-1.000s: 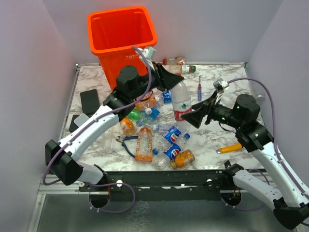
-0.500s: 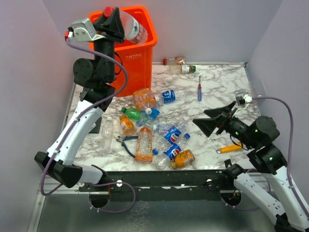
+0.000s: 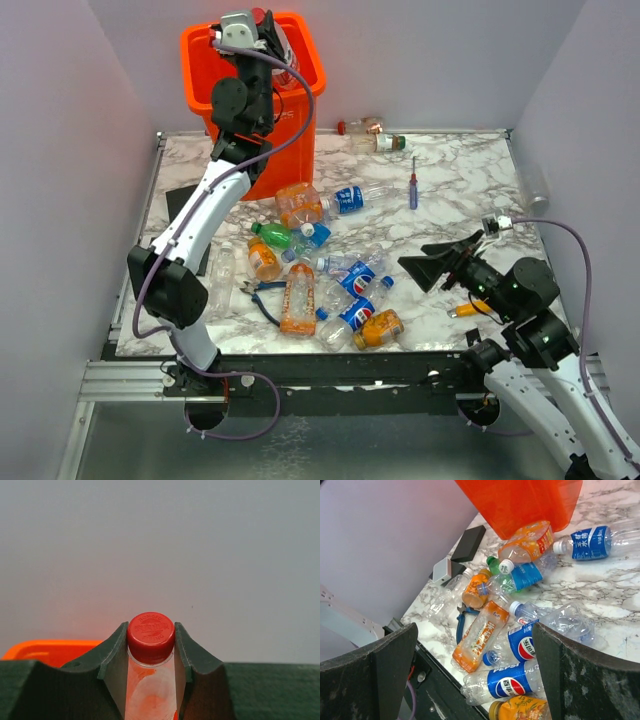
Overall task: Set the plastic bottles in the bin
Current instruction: Place the plastic bottle in the trash bin, then pick up the plastic bottle at the center of the board.
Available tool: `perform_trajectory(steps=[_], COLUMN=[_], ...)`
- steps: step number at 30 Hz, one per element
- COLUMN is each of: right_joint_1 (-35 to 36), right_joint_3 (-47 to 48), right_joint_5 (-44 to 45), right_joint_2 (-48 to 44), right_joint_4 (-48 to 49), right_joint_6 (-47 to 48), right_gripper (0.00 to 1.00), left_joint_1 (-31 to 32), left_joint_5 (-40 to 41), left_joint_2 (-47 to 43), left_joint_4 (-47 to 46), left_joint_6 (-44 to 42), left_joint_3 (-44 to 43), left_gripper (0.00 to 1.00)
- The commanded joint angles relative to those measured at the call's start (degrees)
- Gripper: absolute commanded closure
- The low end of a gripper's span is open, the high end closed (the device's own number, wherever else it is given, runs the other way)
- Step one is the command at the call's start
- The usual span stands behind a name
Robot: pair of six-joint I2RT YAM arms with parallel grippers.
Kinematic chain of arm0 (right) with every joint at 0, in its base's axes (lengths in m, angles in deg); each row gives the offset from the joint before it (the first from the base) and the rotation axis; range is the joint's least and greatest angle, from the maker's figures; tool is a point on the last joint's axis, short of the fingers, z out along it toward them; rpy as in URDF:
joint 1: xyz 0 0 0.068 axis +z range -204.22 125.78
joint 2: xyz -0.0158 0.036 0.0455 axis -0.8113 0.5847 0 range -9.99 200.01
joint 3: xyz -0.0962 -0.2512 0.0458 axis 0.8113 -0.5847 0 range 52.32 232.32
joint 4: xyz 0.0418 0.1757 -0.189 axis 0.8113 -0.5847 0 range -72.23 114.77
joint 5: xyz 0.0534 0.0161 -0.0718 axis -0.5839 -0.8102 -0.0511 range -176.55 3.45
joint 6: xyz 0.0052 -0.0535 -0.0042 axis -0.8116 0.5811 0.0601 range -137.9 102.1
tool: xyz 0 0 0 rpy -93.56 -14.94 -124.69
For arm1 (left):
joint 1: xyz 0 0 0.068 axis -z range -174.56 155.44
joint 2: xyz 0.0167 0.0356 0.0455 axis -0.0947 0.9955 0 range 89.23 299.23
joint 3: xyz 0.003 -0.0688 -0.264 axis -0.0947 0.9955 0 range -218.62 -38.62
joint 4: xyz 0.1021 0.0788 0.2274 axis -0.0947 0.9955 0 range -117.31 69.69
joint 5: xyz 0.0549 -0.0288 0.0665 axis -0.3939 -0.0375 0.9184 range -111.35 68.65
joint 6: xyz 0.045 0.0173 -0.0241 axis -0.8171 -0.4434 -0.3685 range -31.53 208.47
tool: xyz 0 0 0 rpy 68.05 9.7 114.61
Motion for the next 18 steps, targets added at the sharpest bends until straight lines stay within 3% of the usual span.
perform_trajectory(steps=[1, 2, 5, 9, 14, 18], right_joint_1=[0.18, 0.24, 0.24, 0.24, 0.24, 0.24], right_joint_3=[0.73, 0.89, 1.12, 1.46, 1.59, 2.08], right_joint_5=[3.29, 3.65, 4.4, 4.84, 5.85, 9.57], right_joint_2=[-2.38, -2.7, -2.8, -2.13, -1.24, -0.22], right_joint_4=[-3.14, -3.61, -4.78, -5.27, -5.27, -5.97], right_joint_6=[0.88, 1.24, 2.09, 2.19, 2.02, 1.53], right_gripper=[0.0, 0.0, 0.0, 0.0, 0.0, 0.0], left_joint_1=[-0.21, -0.16, -0.16, -0.06, 0.72, 2.31], left_joint_5=[0.72, 0.49, -1.6, -1.87, -1.28, -2.14], left_joint_2=[1.86, 2.07, 2.44, 1.87, -1.91, -8.37], left_joint_4=[6.57, 6.83, 7.79, 8.91, 8.92, 9.81], left_joint_6=[3.58, 4.03, 4.99, 5.53, 6.93, 11.71], left_joint_3=[-3.19, -2.83, -3.09, -5.24, -5.43, 0.38], left_gripper=[0.99, 0.89, 0.38, 0.02, 0.01, 0.01])
